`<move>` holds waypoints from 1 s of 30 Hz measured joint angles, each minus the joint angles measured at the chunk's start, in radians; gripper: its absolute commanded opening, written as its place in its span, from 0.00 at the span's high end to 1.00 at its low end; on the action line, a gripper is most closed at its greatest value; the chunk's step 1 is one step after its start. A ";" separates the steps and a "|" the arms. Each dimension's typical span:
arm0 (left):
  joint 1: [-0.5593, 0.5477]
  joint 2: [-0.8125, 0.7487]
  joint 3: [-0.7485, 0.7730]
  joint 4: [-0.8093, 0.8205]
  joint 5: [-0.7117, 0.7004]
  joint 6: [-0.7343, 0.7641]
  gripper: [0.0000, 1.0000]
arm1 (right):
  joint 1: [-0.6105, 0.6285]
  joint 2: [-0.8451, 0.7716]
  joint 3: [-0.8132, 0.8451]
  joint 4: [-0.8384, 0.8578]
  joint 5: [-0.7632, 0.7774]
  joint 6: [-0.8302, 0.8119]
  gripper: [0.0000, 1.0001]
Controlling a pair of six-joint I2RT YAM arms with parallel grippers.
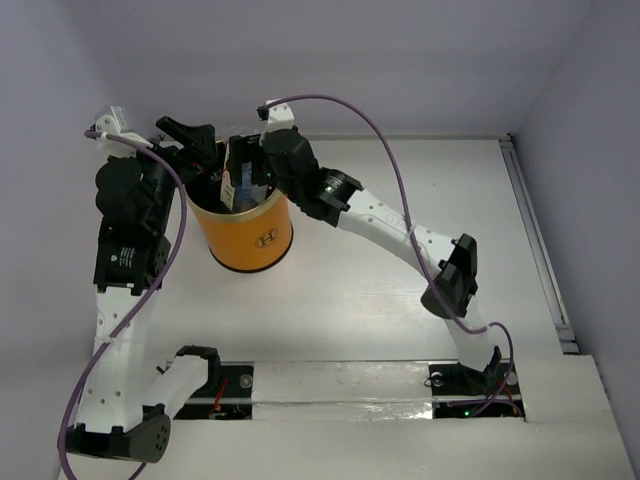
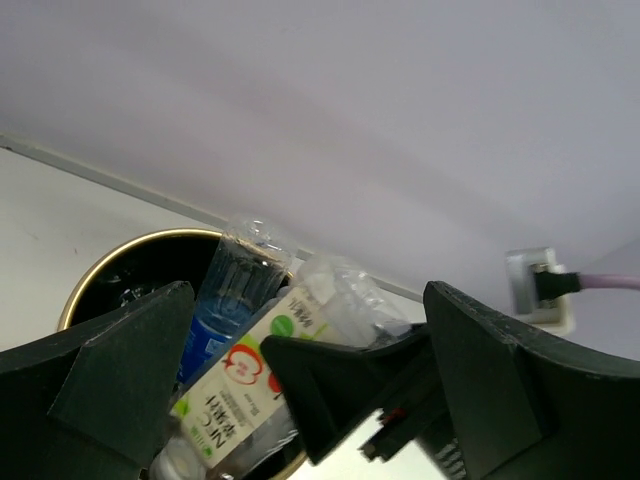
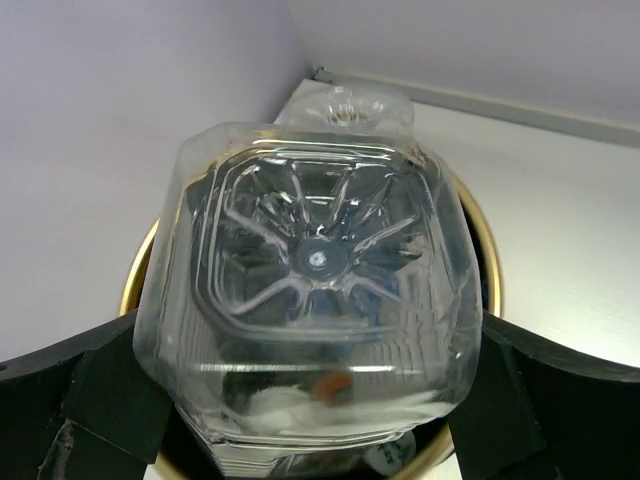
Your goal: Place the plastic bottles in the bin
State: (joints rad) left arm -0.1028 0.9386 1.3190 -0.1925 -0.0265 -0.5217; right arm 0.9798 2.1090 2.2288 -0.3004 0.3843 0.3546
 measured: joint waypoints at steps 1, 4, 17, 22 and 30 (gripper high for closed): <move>0.000 -0.005 0.000 -0.003 0.000 -0.001 0.01 | 0.000 -0.005 0.019 -0.022 -0.001 -0.008 0.00; 0.000 -0.013 0.008 -0.024 -0.002 -0.007 0.01 | 0.000 -0.063 0.026 -0.050 -0.009 -0.016 0.00; 0.000 -0.091 -0.010 -0.071 0.005 -0.044 0.01 | -0.012 -0.289 -0.076 0.050 -0.075 0.016 0.03; 0.000 -0.097 0.006 -0.106 0.043 -0.048 0.01 | -0.017 -0.383 -0.402 0.056 -0.091 0.047 0.82; 0.000 -0.173 0.024 -0.144 0.129 -0.098 0.01 | -0.018 -1.098 -0.910 0.060 0.050 0.080 0.81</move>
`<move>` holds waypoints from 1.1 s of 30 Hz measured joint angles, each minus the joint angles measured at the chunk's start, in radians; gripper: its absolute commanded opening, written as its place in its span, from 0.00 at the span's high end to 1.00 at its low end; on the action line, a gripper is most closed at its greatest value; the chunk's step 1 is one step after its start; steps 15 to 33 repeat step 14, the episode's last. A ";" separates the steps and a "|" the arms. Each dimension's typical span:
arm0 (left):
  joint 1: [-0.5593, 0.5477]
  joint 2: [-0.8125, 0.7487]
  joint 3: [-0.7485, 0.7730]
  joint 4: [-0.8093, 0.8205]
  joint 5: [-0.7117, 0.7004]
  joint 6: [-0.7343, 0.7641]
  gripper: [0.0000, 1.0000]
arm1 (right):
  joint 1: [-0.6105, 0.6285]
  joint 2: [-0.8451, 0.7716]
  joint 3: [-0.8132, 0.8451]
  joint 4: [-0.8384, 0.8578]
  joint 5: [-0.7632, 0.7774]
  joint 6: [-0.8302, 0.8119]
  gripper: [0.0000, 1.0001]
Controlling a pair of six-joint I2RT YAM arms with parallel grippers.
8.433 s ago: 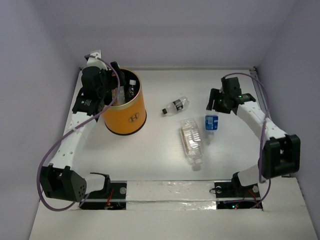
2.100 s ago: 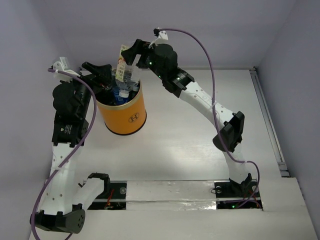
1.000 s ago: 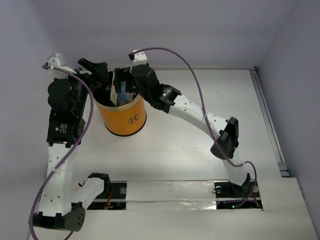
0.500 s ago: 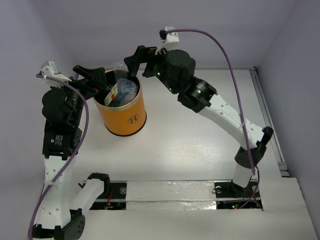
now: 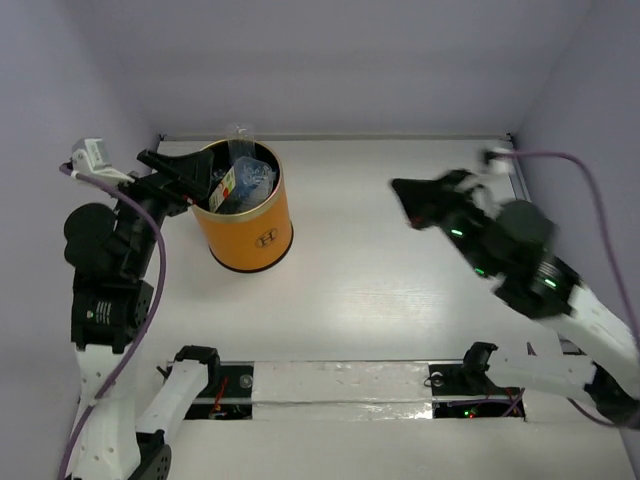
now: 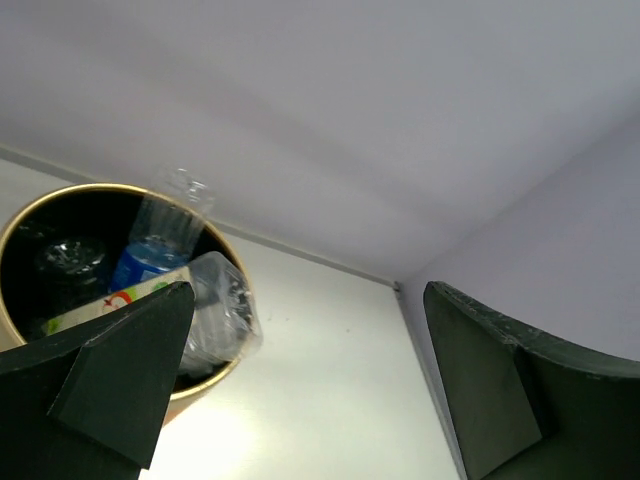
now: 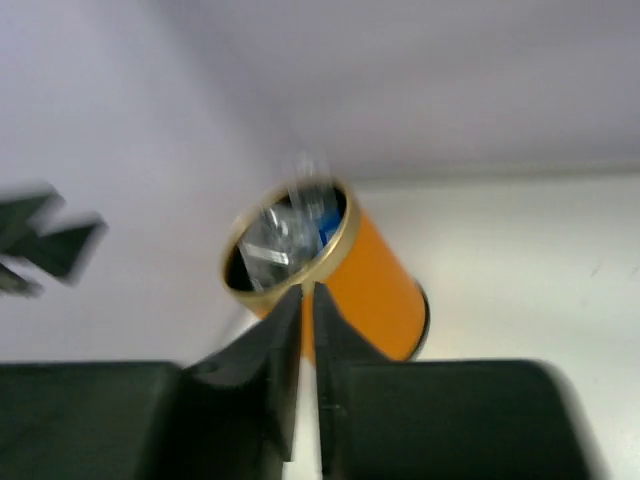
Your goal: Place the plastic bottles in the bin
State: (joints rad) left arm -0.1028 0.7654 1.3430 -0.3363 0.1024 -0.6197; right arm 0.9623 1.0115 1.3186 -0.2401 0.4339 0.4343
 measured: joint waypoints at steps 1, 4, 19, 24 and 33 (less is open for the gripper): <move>0.000 -0.023 -0.002 -0.001 0.008 -0.008 0.01 | 0.000 -0.121 -0.035 -0.004 0.034 0.018 0.71; 0.000 -0.085 -0.009 -0.011 0.029 -0.030 0.01 | 0.000 -0.436 -0.121 -0.041 0.163 0.088 0.20; 0.000 -0.124 -0.060 -0.023 0.142 -0.063 0.01 | -0.007 -0.604 -0.330 -0.370 0.351 0.359 0.00; 0.000 -0.124 -0.060 -0.023 0.142 -0.063 0.01 | -0.007 -0.604 -0.330 -0.370 0.351 0.359 0.00; 0.000 -0.124 -0.060 -0.023 0.142 -0.063 0.01 | -0.007 -0.604 -0.330 -0.370 0.351 0.359 0.00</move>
